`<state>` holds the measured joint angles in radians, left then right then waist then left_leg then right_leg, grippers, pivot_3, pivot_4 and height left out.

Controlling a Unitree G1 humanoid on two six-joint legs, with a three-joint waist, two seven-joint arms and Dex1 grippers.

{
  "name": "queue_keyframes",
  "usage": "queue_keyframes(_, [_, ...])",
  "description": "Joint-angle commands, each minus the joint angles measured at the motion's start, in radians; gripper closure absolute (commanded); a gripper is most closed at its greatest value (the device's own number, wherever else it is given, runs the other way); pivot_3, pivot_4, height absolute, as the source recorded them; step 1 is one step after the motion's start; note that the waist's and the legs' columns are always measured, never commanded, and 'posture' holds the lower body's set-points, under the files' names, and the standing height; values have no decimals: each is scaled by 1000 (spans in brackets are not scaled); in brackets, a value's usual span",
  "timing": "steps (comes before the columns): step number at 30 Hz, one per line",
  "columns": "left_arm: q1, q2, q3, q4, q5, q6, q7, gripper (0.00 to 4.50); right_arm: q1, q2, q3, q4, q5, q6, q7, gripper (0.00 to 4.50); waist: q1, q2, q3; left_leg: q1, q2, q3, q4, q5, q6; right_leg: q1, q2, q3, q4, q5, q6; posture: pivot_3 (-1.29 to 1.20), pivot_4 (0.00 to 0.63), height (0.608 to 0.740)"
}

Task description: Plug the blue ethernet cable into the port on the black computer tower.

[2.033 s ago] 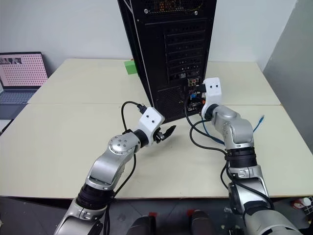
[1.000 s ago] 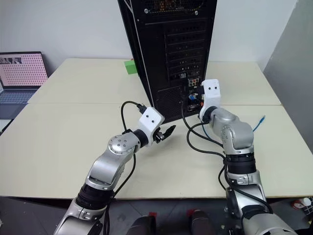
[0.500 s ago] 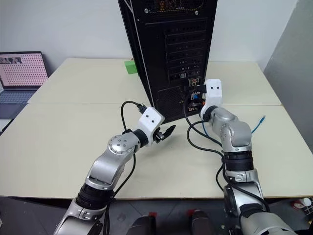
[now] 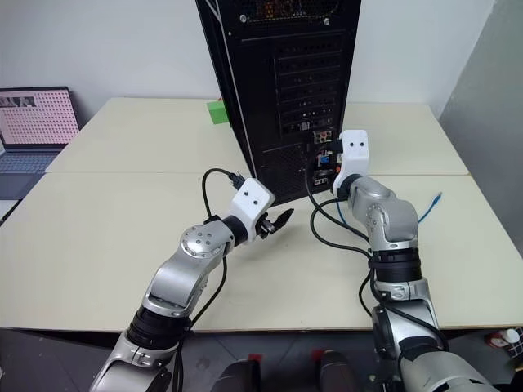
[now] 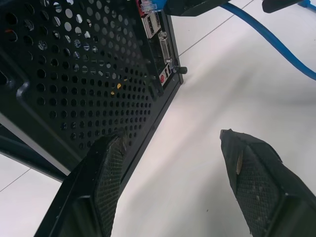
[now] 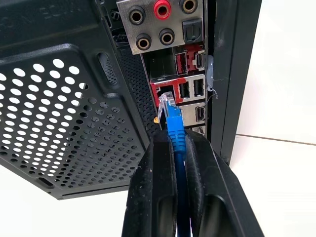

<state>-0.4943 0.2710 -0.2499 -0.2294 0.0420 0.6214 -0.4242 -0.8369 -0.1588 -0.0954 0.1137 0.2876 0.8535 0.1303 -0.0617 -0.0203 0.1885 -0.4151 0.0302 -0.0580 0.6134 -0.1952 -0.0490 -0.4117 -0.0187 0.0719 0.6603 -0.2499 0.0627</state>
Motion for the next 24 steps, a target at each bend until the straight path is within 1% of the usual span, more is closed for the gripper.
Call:
queue_keyframes(1, [-13, -1, 4, -38, 5, -20, 5, 1276, -48, -5, -3, -26, 0, -33, 13, 4500, -1, 0, 0, 0, 0, 0, 0, 0, 0, 0, 0, 0, 0, 0, 0, 0, 150, 740])
queue_keyframes(13, [-13, 1, 2, -39, 6, -20, 3, 1276, -58, -22, 15, -21, -11, -36, 34, 4500, -2, 0, 0, -1, 0, 0, 0, 0, 0, 0, 0, 0, 0, 0, 0, 0, 150, 740])
queue_keyframes(24, [-15, -2, 2, -36, 5, -22, 5, 1276, -70, -12, 22, 7, -40, -56, 26, 4500, -1, 0, 0, -1, 0, 0, -1, 0, 0, -1, 0, 0, -1, 0, 0, 0, 150, 740])
